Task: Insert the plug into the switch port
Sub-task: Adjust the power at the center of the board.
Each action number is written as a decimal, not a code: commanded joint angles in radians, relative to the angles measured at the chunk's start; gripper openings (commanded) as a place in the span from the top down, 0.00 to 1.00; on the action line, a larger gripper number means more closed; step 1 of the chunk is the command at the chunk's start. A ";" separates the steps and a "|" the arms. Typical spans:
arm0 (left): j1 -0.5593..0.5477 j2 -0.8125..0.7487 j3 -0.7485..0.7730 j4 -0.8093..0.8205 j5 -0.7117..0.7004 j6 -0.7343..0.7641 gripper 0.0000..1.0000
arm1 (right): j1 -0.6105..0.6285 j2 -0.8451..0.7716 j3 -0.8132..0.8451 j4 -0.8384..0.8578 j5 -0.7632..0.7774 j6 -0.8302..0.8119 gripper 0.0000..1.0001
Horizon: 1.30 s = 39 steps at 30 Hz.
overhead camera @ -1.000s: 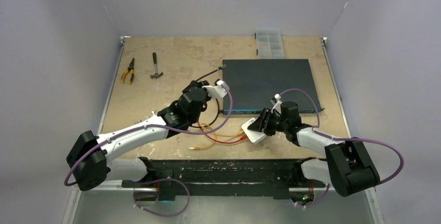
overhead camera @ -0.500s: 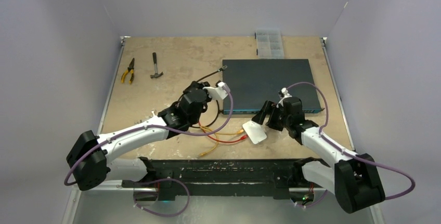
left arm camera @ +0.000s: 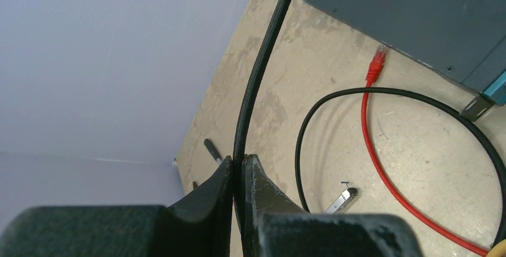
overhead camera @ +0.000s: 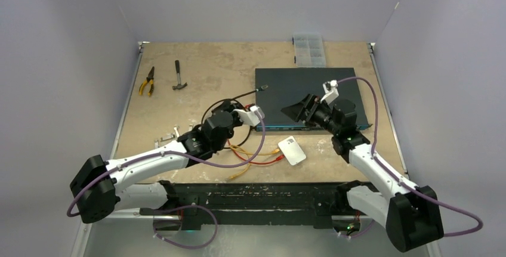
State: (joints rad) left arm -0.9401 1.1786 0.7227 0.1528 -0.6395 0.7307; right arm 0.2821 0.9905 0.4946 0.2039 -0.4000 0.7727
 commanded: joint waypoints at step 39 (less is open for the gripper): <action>-0.105 -0.102 -0.116 0.205 0.134 0.068 1.00 | 0.028 0.590 -0.003 1.249 -0.227 0.662 0.59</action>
State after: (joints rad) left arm -1.0367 1.1000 0.6083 0.3267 -0.5365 0.7971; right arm 0.3084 1.5906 0.4835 1.3861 -0.6209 1.4326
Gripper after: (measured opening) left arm 0.049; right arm 0.436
